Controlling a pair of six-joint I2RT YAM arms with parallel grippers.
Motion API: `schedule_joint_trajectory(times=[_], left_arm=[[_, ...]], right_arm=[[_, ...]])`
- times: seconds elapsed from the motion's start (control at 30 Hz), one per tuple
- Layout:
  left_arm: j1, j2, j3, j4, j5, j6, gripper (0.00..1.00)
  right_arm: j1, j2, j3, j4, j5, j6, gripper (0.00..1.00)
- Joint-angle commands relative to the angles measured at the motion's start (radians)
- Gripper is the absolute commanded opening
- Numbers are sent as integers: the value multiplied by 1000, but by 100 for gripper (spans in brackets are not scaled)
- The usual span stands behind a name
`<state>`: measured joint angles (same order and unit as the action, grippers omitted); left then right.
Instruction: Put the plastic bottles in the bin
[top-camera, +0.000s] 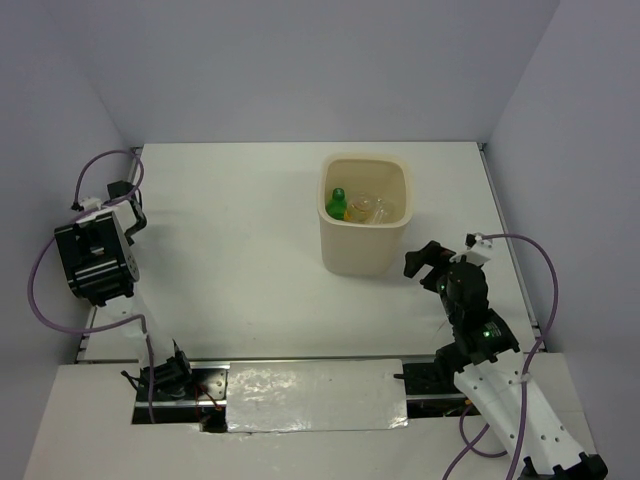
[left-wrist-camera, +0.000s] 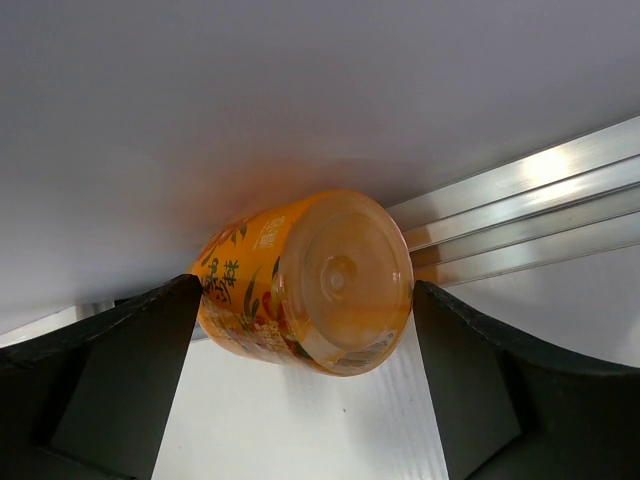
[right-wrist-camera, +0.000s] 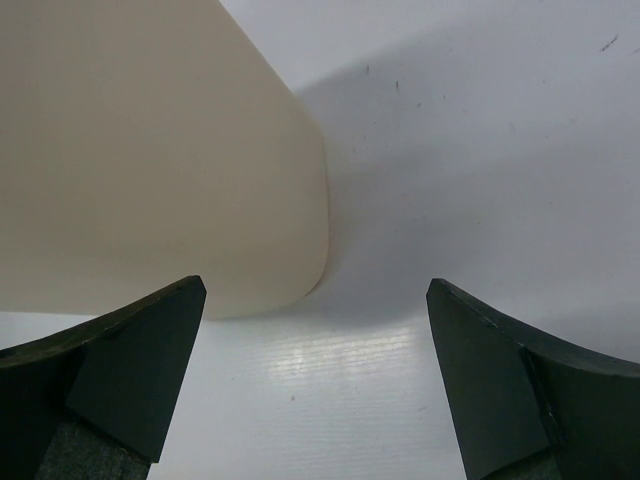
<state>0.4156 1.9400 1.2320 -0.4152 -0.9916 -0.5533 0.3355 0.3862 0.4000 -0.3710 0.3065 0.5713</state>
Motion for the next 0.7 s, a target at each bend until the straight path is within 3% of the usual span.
schedule_joint_trajectory(times=[0.0, 0.1, 0.2, 0.33, 0.5, 0.67], left_arm=[[11, 7, 27, -50, -30, -14, 99], [11, 1, 23, -45, -25, -11, 99], [12, 0, 20, -34, -4, 7, 88], [12, -4, 17, -39, 13, 3, 50], [12, -65, -14, -22, 54, 7, 24], [12, -140, 10, -62, 90, -11, 18]], right_arm=[[-6, -10, -4, 38, 40, 12, 100], [-6, -15, -4, 37, 52, 13, 100], [-6, -20, -7, 37, 56, 13, 100], [-6, -20, -7, 29, 74, 15, 100], [-4, -27, -12, 23, 86, 18, 100], [-7, -30, -13, 21, 88, 21, 100]])
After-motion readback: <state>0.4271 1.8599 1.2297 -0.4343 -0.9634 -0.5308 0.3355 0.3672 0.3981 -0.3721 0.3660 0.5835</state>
